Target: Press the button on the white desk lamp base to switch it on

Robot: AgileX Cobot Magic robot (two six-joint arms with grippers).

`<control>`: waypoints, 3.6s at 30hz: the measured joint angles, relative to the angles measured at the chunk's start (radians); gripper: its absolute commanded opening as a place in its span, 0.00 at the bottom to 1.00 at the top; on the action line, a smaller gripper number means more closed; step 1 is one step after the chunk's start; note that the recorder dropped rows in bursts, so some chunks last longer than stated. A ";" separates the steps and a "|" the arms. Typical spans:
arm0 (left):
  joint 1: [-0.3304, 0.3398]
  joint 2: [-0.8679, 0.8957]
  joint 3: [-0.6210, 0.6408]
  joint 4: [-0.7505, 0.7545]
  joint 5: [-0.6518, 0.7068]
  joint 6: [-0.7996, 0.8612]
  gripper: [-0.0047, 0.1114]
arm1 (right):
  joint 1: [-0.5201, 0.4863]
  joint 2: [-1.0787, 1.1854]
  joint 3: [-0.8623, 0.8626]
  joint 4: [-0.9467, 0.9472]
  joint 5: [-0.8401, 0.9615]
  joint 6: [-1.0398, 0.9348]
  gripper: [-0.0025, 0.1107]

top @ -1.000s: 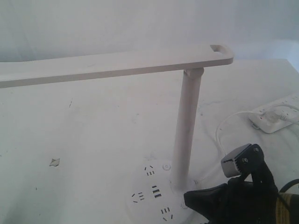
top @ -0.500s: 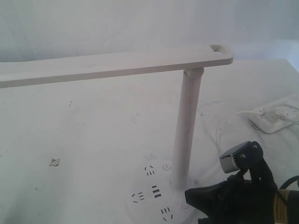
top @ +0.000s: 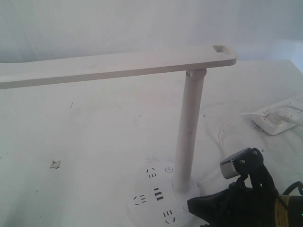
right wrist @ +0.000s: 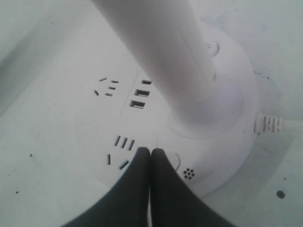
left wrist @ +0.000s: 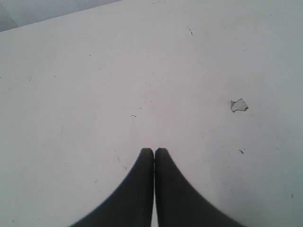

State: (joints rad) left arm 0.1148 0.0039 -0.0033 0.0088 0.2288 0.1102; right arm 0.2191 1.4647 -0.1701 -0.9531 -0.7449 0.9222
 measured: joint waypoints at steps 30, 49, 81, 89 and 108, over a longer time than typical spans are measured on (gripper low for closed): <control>0.000 0.000 0.000 0.000 0.000 0.000 0.04 | 0.000 0.002 -0.034 -0.026 -0.007 0.033 0.02; 0.000 0.000 0.000 0.000 0.000 0.000 0.04 | 0.000 0.087 -0.060 -0.054 0.001 0.046 0.02; 0.000 0.000 0.000 0.000 0.000 0.000 0.04 | 0.000 0.116 -0.093 -0.088 0.056 0.130 0.02; 0.000 0.000 0.000 0.000 0.000 0.000 0.04 | 0.000 0.112 -0.103 -0.150 0.076 0.235 0.02; 0.000 0.000 0.000 0.000 0.000 0.000 0.04 | 0.000 0.105 -0.110 -0.191 0.072 0.281 0.02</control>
State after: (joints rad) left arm 0.1148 0.0039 -0.0033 0.0088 0.2288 0.1102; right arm 0.2191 1.5692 -0.2802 -1.1441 -0.6731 1.2031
